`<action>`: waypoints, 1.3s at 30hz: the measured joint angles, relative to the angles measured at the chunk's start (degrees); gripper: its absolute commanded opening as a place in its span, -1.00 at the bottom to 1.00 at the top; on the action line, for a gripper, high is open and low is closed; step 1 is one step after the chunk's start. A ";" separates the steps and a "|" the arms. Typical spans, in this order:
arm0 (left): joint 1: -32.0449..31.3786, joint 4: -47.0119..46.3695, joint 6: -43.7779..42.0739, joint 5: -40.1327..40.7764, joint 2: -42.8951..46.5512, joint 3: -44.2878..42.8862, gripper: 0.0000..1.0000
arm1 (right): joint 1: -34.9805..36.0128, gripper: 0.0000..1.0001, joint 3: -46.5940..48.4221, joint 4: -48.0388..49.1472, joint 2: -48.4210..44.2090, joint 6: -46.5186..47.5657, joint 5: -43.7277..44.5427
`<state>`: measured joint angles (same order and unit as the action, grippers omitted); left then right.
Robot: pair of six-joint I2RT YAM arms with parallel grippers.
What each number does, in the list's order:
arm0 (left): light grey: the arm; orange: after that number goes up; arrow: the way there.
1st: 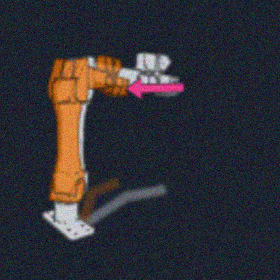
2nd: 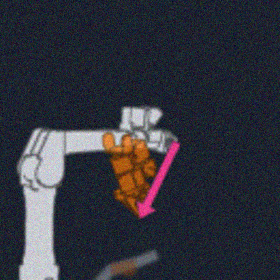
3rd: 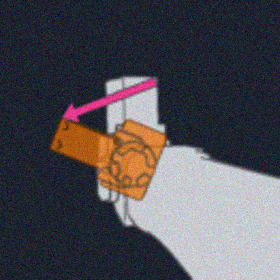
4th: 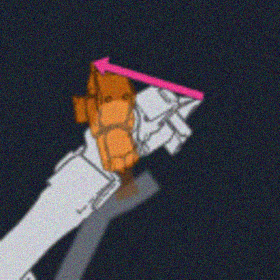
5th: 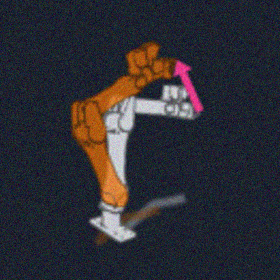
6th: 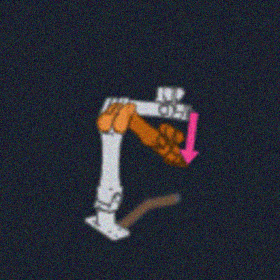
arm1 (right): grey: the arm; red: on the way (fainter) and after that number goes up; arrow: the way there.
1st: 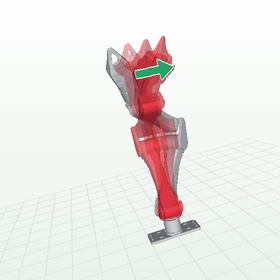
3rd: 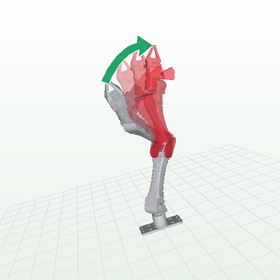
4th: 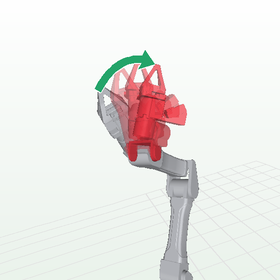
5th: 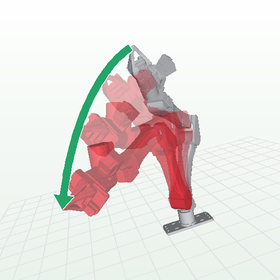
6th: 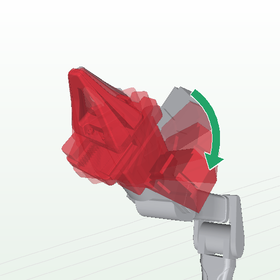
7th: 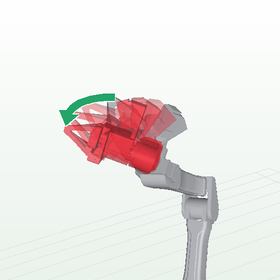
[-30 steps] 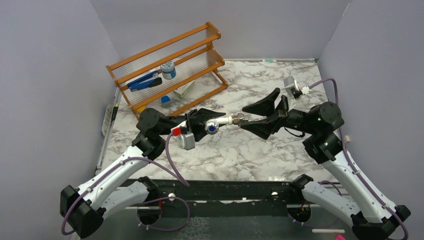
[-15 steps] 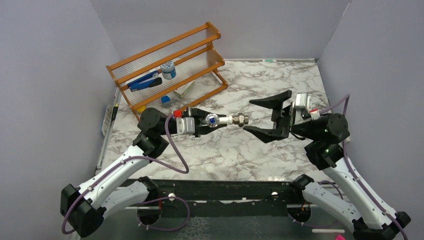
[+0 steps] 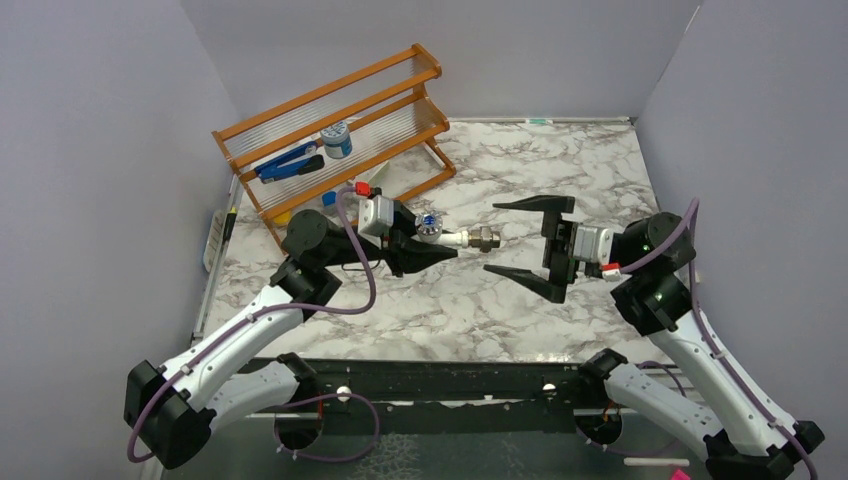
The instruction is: Install the water faucets
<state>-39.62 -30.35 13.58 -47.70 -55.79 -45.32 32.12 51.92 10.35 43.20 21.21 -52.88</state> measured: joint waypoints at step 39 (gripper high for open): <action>0.00 0.00 4.28 -2.01 -1.55 -1.09 -1.00 | 0.00 0.11 0.94 -8.96 2.56 7.91 -3.50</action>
<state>-39.62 -30.35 17.87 -49.71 -57.34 -46.41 32.12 52.86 1.39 45.76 29.12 -56.38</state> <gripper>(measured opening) 0.311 0.570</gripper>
